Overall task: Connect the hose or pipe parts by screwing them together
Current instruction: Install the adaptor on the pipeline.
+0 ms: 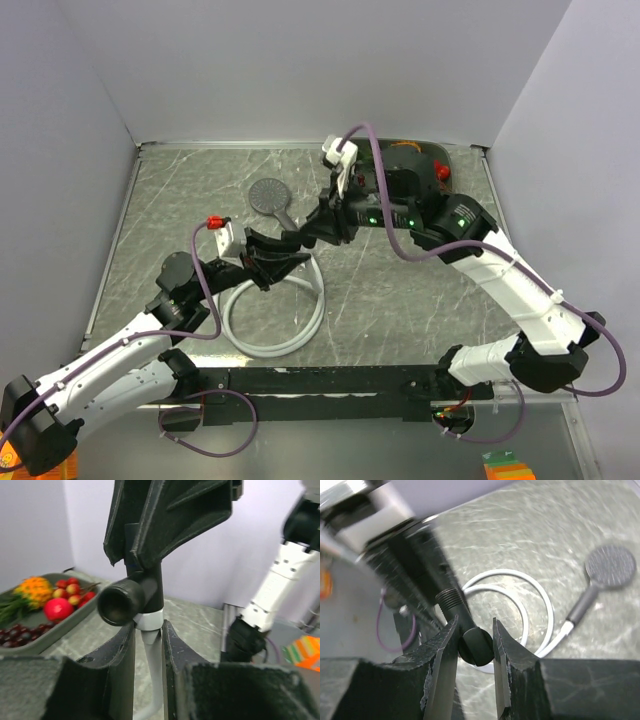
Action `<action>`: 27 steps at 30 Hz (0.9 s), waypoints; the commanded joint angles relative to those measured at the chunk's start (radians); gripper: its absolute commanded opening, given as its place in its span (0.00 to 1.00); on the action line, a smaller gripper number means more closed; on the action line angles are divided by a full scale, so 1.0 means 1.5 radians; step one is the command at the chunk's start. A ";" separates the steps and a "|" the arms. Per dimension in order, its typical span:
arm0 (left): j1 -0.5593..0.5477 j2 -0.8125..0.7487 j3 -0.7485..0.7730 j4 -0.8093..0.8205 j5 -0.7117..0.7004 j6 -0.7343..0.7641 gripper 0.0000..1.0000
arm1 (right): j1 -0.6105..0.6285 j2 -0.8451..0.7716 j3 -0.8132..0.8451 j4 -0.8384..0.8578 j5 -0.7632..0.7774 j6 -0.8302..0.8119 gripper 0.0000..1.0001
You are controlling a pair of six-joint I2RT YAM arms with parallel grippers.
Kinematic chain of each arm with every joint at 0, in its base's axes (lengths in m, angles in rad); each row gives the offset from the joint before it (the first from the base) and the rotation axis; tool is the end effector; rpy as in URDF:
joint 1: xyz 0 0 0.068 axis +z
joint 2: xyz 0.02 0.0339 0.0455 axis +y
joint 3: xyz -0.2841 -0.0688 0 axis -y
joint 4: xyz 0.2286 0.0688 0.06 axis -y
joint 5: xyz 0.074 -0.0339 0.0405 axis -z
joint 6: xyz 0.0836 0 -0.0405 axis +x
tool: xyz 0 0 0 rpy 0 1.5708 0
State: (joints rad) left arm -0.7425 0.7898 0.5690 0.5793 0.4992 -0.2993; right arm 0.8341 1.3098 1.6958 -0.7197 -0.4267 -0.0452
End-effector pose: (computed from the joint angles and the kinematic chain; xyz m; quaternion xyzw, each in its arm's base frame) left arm 0.1160 -0.1608 0.3755 0.3194 0.4939 -0.5184 0.6207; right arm 0.1609 0.2289 0.4805 -0.4500 0.6683 0.3770 0.4569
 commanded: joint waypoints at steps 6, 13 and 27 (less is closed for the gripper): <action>-0.001 -0.022 0.079 0.028 -0.107 0.090 0.01 | -0.007 0.023 0.004 -0.015 0.361 0.124 0.00; -0.002 -0.013 0.102 -0.072 -0.116 0.140 0.01 | -0.007 0.057 0.061 -0.052 0.359 0.084 0.59; -0.010 0.010 0.083 -0.111 -0.052 0.176 0.01 | -0.005 0.004 0.125 -0.040 0.253 -0.103 1.00</action>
State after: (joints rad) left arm -0.7544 0.8169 0.6624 0.3454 0.3431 -0.0586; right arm 0.8459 1.3762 1.8183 -0.7799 0.0090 -0.0372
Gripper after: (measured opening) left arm 0.242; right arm 0.995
